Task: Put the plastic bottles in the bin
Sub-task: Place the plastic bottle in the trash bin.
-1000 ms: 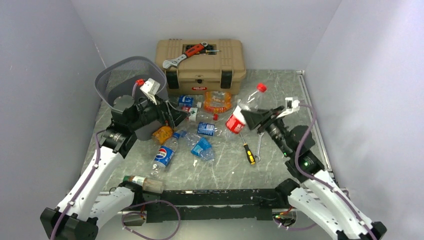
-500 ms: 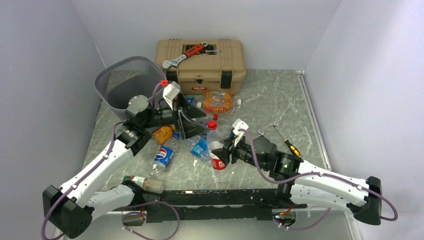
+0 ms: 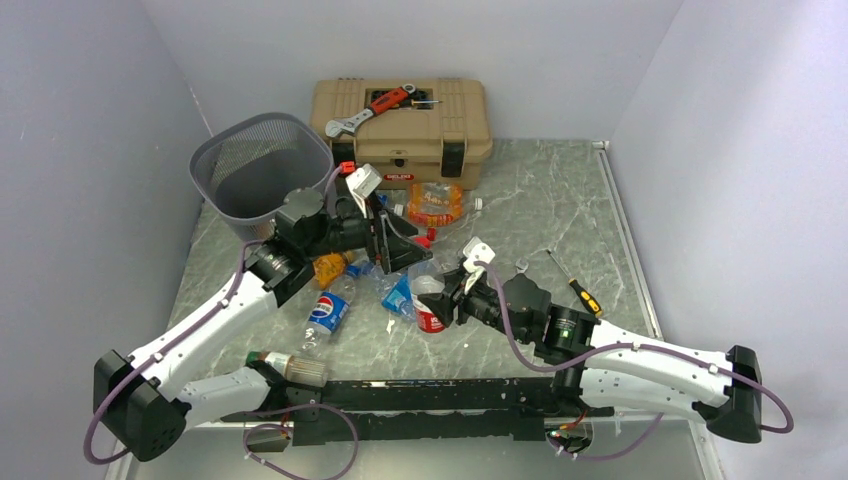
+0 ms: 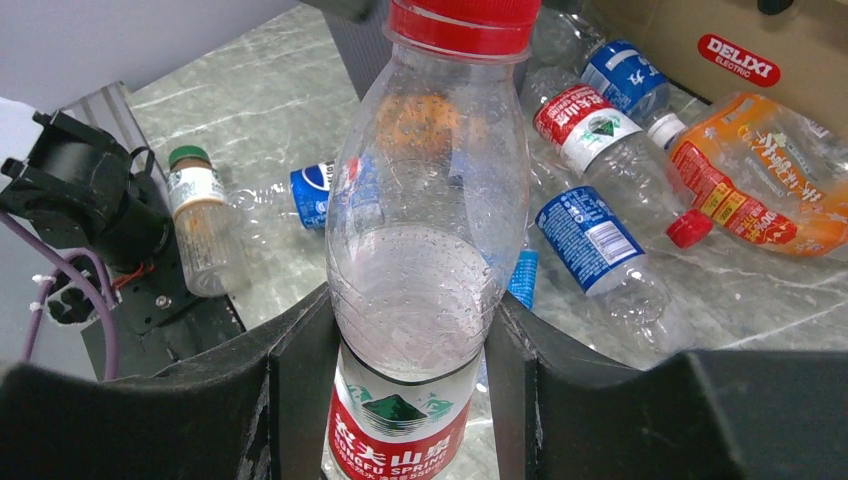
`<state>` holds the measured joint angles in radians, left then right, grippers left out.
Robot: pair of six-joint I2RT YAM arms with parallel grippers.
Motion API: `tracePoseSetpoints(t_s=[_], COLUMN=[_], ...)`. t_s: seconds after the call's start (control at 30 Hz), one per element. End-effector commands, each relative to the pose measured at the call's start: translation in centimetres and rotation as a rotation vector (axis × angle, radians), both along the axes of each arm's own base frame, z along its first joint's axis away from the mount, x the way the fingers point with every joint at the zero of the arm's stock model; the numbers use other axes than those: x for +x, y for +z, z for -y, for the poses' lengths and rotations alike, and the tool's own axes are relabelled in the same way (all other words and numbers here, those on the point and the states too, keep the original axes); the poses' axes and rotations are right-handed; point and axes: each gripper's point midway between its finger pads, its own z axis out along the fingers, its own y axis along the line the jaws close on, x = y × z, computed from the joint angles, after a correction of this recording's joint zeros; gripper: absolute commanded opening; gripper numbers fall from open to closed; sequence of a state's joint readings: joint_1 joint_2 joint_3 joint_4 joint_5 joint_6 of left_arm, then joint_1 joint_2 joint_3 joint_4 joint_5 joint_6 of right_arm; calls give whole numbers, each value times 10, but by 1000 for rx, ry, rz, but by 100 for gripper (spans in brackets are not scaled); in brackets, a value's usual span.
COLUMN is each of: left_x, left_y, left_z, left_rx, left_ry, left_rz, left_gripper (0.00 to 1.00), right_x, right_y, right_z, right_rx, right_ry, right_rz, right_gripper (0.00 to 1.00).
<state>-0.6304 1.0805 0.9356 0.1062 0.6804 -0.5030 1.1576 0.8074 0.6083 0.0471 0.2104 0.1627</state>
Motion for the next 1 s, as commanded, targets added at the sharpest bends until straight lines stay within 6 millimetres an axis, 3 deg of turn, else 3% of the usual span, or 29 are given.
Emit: tracePoseSetpoints(t_s=[0.0, 0.13, 0.37, 0.63, 0.7, 0.77, 0.83, 0.97], left_x=[4, 0, -2, -4, -4, -4, -2, 6], left_y=[0, -4, -10, -10, -10, -11, -10, 1], left_z=[6, 14, 18, 22, 22, 22, 20, 6], left_rx=[-26, -8, 7, 13, 18, 32, 43, 82], left_ry=[13, -22, -14, -17, -17, -12, 16, 112], left_rz=[-46, -82, -90, -76, -71, -70, -60, 2], left_gripper=[92, 72, 72, 20, 3, 0, 0, 0], right_x=[4, 4, 6, 5, 6, 8, 8, -7], right_y=[20, 21, 19, 13, 13, 12, 17, 42], right_z=[-1, -3, -4, -5, -4, -2, 1, 6], right_rx=[65, 61, 55, 33, 32, 34, 55, 112], right_ry=[-27, -32, -36, -34, -49, -75, -92, -47], right_rz=[49, 54, 57, 46, 34, 15, -3, -64], right_gripper=[40, 40, 40, 41, 58, 82, 98, 100])
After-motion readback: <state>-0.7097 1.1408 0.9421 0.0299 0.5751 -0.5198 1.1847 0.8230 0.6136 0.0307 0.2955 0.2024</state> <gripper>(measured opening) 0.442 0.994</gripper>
